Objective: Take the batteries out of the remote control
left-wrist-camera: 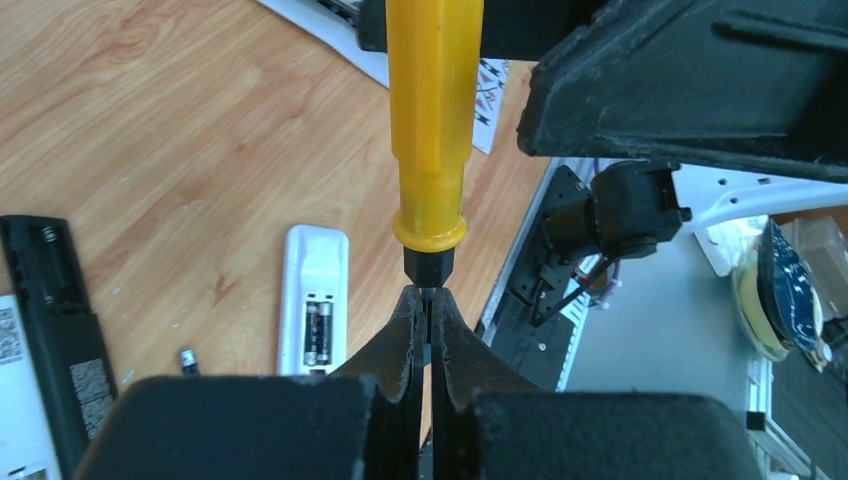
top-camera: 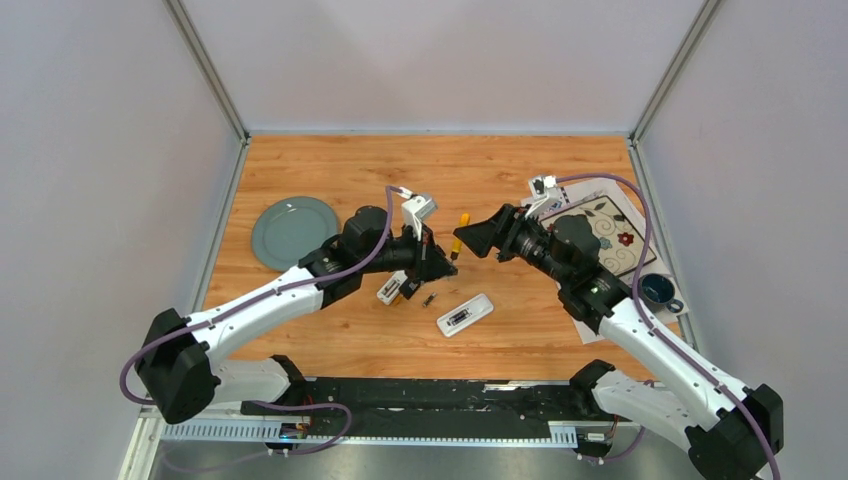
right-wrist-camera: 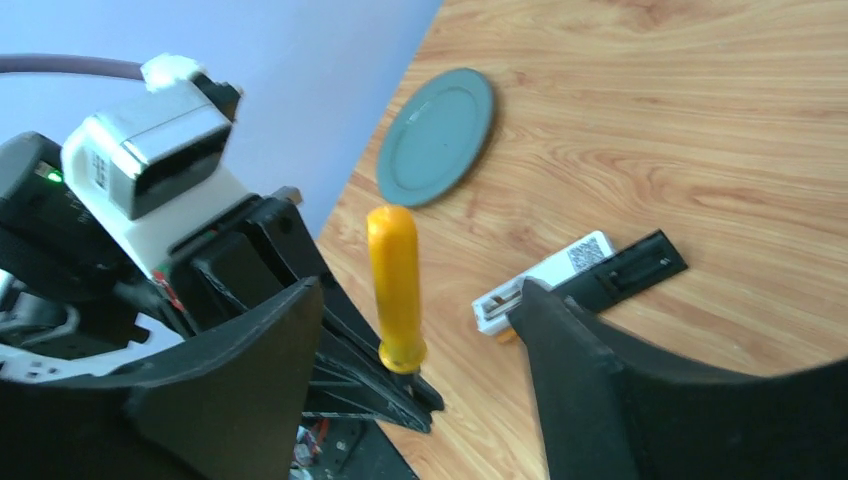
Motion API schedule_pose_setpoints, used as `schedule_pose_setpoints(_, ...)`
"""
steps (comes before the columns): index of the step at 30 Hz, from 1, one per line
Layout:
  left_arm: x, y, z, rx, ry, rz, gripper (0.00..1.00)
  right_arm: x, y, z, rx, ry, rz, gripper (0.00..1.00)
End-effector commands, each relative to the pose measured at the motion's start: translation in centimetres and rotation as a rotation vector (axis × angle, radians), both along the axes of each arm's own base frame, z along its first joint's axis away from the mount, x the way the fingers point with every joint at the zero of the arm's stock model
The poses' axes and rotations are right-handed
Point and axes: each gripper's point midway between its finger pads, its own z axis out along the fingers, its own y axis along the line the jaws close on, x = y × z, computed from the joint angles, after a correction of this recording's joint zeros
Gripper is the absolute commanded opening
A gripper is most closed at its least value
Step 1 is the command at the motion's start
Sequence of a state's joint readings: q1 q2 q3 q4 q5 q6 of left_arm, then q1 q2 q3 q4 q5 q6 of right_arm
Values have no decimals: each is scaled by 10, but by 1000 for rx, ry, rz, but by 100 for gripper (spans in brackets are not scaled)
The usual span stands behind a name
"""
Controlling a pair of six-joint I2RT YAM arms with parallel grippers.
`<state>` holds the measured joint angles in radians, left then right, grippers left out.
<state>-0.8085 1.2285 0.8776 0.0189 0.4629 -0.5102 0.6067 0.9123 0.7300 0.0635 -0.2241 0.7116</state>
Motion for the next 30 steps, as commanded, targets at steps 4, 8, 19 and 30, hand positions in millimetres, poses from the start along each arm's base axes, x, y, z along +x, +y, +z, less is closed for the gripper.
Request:
schedule_pose_setpoints(4,6,31,-10,82,-30,77,0,7,-4,14,-26,-23,-40,100)
schedule_pose_setpoints(8,4,44,-1,97,-67,89,0,3,-3,20,-37,-58,-8,100)
schedule_pose_setpoints(19,-19,38,32,36,-121,-72,0,-24,30,48,13,-178,275,100)
schedule_pose_setpoints(30,-27,31,42,-19,-110,-126,0,-28,47,47,83,-127,375,69)
